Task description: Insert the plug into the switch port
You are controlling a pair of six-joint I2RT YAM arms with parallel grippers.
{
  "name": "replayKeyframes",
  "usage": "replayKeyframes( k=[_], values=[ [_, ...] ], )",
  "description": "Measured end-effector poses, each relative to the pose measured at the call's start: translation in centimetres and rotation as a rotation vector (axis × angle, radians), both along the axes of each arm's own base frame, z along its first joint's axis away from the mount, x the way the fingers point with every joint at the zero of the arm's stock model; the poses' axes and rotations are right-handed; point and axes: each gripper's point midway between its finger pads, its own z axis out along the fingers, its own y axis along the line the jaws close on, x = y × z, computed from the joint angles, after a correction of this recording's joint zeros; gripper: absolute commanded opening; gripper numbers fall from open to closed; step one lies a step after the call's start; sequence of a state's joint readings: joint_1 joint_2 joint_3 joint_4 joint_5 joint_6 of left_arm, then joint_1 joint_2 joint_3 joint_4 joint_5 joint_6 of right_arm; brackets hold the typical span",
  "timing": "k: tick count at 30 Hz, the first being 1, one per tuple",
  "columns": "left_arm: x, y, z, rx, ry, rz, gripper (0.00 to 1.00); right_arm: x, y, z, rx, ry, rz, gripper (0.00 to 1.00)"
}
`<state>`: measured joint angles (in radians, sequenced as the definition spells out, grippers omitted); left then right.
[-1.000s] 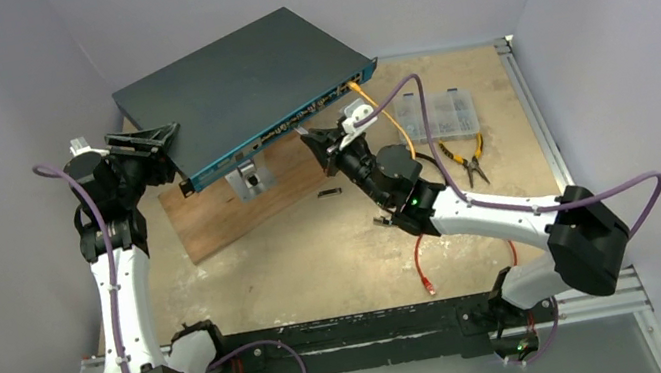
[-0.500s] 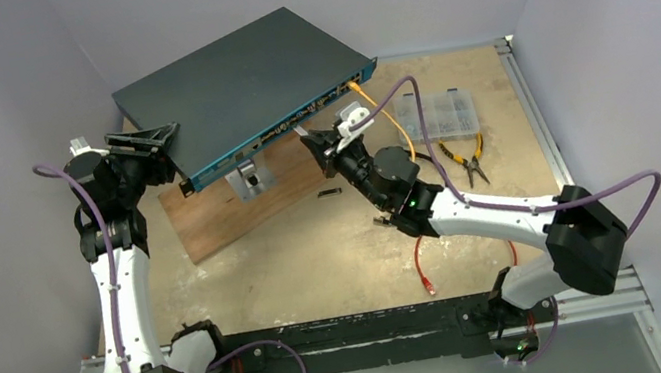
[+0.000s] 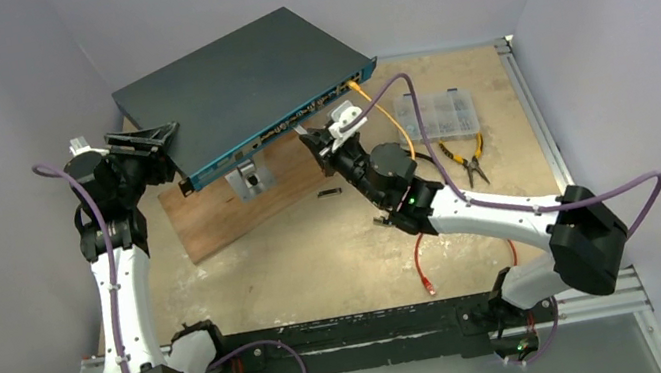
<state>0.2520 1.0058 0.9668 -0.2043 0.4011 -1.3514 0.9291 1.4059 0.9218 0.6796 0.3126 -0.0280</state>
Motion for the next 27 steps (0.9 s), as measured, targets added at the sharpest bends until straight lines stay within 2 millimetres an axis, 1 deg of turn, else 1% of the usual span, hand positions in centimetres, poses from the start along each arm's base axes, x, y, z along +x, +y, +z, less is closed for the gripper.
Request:
replayKeyframes(
  k=[5, 12, 15, 19, 21, 27],
  values=[
    [0.0, 0.0, 0.0, 0.001, -0.001, 0.001, 0.00, 0.1, 0.1, -0.1, -0.004, 0.017, -0.002, 0.00],
    [0.1, 0.0, 0.0, 0.002, -0.001, 0.004, 0.00, 0.4, -0.1, -0.4, 0.075, 0.108, -0.001, 0.00],
    [0.1, 0.0, 0.0, 0.003, -0.003, 0.007, 0.00, 0.6, 0.0, 0.1, 0.094, 0.146, -0.001, 0.00],
    [0.1, 0.0, 0.0, 0.002, -0.001, 0.002, 0.00, 1.0, -0.1, 1.8, 0.138, 0.170, -0.011, 0.00],
    [0.0, -0.1, 0.0, 0.002, 0.000, 0.002, 0.00, 1.4, -0.2, 2.3, 0.160, 0.175, -0.016, 0.00],
    [0.0, -0.1, 0.0, 0.002, 0.000, 0.001, 0.00, 1.6, -0.2, 2.3, 0.175, 0.179, -0.018, 0.00]
  ],
)
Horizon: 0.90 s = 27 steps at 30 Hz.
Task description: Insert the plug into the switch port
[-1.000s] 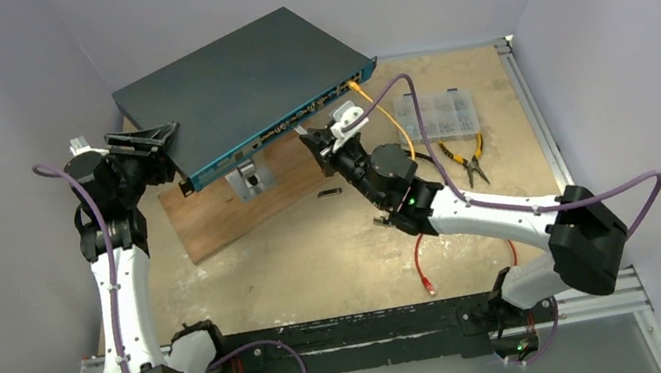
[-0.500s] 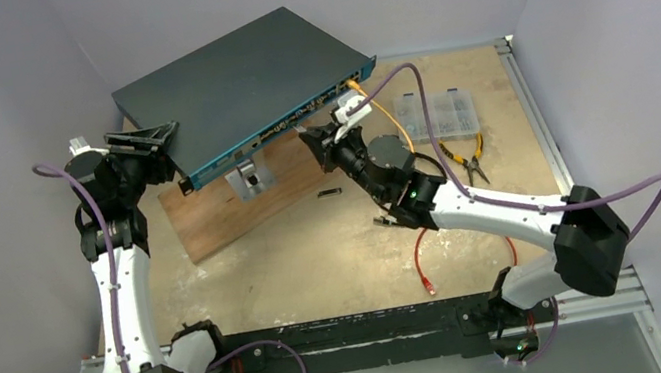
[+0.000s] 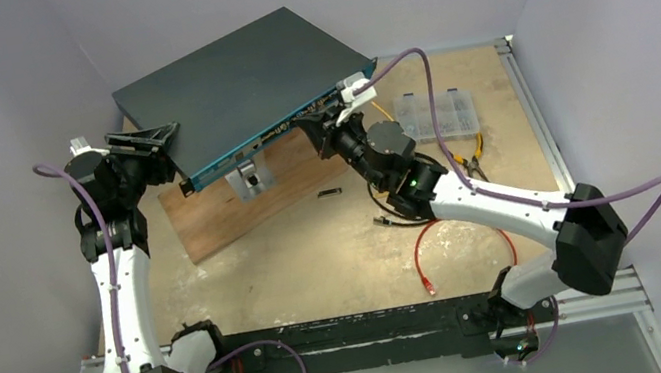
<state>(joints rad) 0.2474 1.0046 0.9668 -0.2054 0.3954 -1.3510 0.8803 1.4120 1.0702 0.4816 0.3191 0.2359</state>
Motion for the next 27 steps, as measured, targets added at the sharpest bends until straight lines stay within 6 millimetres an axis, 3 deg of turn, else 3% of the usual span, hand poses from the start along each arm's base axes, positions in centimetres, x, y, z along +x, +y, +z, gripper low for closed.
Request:
replayKeyframes(
  k=[7, 9, 13, 16, 19, 27],
  values=[
    [0.0, 0.0, 0.0, -0.001, 0.000, -0.002, 0.00, -0.9, -0.6, -1.7, 0.051, -0.055, 0.019, 0.00],
    [0.0, 0.0, 0.0, -0.001, 0.001, -0.002, 0.00, -1.2, -1.0, -3.0, 0.051, -0.067, 0.020, 0.00],
    [-0.1, 0.0, 0.0, -0.001, 0.001, -0.002, 0.00, -2.2, -2.0, -7.7, -0.016, -0.057, 0.035, 0.00],
    [-0.1, 0.0, 0.0, -0.001, 0.001, -0.002, 0.00, -3.3, -2.8, -9.4, -0.034, -0.090, 0.055, 0.00],
    [-0.1, 0.0, 0.0, -0.001, 0.001, -0.002, 0.00, -4.1, -3.5, -8.8, -0.009, -0.151, 0.064, 0.00],
    [-0.1, 0.0, 0.0, -0.001, 0.001, -0.002, 0.00, -5.9, -4.9, -3.1, 0.125, -0.374, 0.068, 0.00]
  ],
)
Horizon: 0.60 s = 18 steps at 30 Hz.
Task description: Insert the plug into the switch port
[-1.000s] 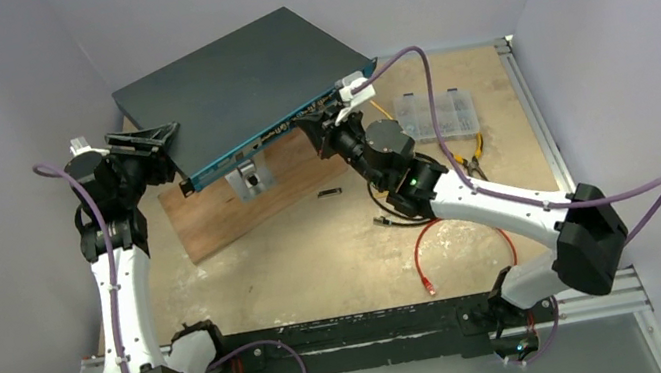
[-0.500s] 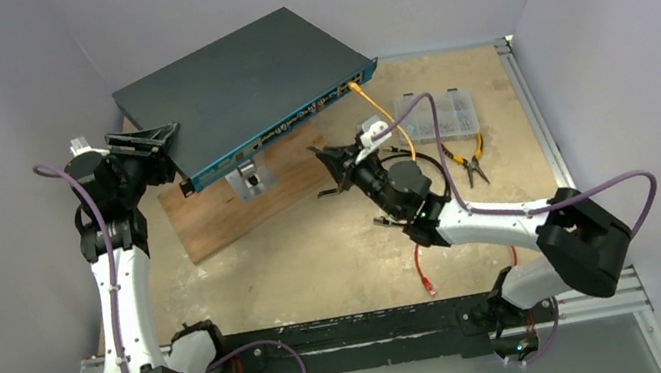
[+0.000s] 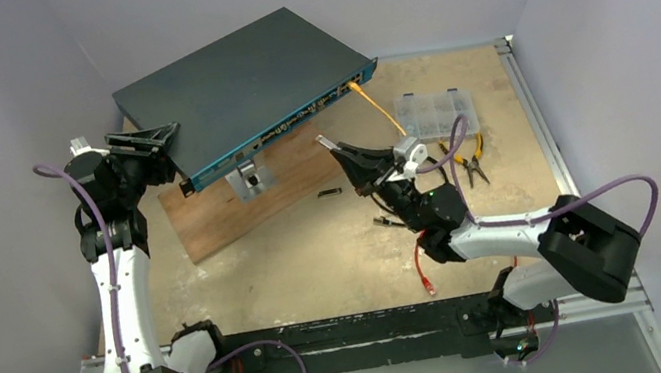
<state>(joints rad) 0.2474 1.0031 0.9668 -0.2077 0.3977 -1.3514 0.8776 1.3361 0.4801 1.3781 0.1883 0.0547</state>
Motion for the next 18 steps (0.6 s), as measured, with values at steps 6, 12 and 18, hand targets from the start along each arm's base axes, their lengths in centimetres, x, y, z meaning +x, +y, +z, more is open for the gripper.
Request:
replayKeyframes(
  k=[6, 12, 18],
  values=[
    [0.0, 0.0, 0.0, 0.000, 0.000, 0.000, 0.00, 0.0, 0.0, 0.8, 0.019, -0.064, -0.014, 0.00],
    [0.0, 0.0, 0.0, 0.000, 0.000, 0.000, 0.00, 1.1, 1.5, -0.8, -0.042, -0.066, -0.019, 0.00],
    [0.0, 0.0, 0.0, 0.000, 0.000, -0.001, 0.00, 1.8, 2.1, -1.0, -0.066, -0.080, -0.031, 0.00]
  ],
)
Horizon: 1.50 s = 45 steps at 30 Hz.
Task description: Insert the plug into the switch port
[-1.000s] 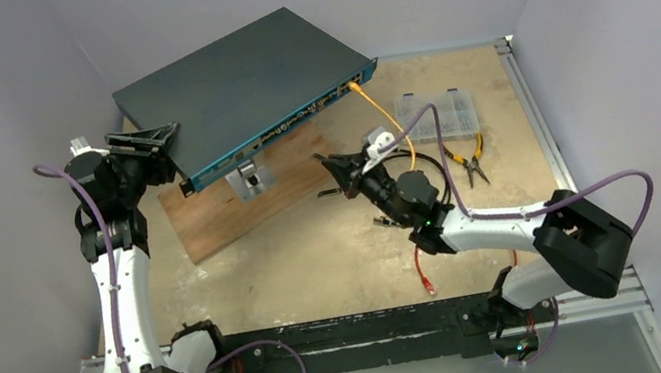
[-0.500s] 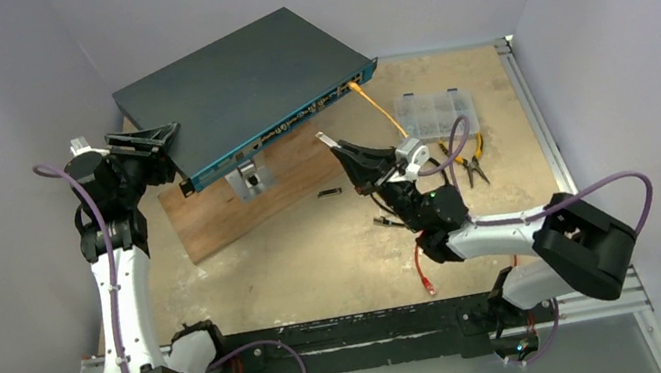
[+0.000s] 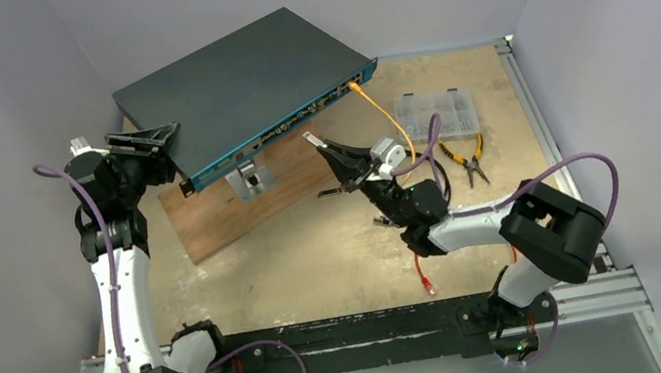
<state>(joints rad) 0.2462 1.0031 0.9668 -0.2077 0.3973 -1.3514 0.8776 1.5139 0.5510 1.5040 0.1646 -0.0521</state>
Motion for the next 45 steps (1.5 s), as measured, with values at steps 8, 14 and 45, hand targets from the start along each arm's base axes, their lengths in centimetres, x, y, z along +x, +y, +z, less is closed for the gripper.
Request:
replayKeyframes(
  k=[8, 14, 45],
  values=[
    [0.0, 0.0, 0.0, 0.000, 0.000, 0.000, 0.00, 0.8, 0.8, 0.5, -0.010, -0.024, -0.014, 0.00],
    [0.0, 0.0, 0.0, 0.000, 0.000, 0.000, 0.00, 1.2, 1.2, 1.3, 0.006, -0.034, -0.017, 0.00],
    [0.0, -0.1, 0.0, 0.000, 0.000, 0.000, 0.00, 1.6, 2.0, 1.5, 0.067, 0.015, -0.086, 0.00]
  ],
)
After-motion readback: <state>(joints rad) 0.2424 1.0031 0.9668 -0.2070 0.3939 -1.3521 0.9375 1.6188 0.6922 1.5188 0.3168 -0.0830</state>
